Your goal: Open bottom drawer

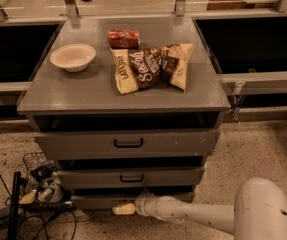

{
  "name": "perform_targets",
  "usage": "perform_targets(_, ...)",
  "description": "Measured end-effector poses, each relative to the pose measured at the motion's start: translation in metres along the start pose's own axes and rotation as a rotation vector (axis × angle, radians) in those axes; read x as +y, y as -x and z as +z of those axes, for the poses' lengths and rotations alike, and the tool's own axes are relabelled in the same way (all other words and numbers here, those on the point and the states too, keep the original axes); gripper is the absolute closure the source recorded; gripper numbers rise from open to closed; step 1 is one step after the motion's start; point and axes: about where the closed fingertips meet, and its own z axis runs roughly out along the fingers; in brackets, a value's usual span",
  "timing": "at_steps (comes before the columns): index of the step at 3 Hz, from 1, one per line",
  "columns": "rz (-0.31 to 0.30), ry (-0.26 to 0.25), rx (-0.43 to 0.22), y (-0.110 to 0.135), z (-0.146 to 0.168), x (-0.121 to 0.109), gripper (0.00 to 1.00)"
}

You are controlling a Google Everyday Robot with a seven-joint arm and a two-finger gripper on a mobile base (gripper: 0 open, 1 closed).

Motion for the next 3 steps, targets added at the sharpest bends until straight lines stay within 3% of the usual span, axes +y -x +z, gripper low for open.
perform_targets(3,0.009,0.029,0.01,-0.0072,-0.0017,0.0066,0.0)
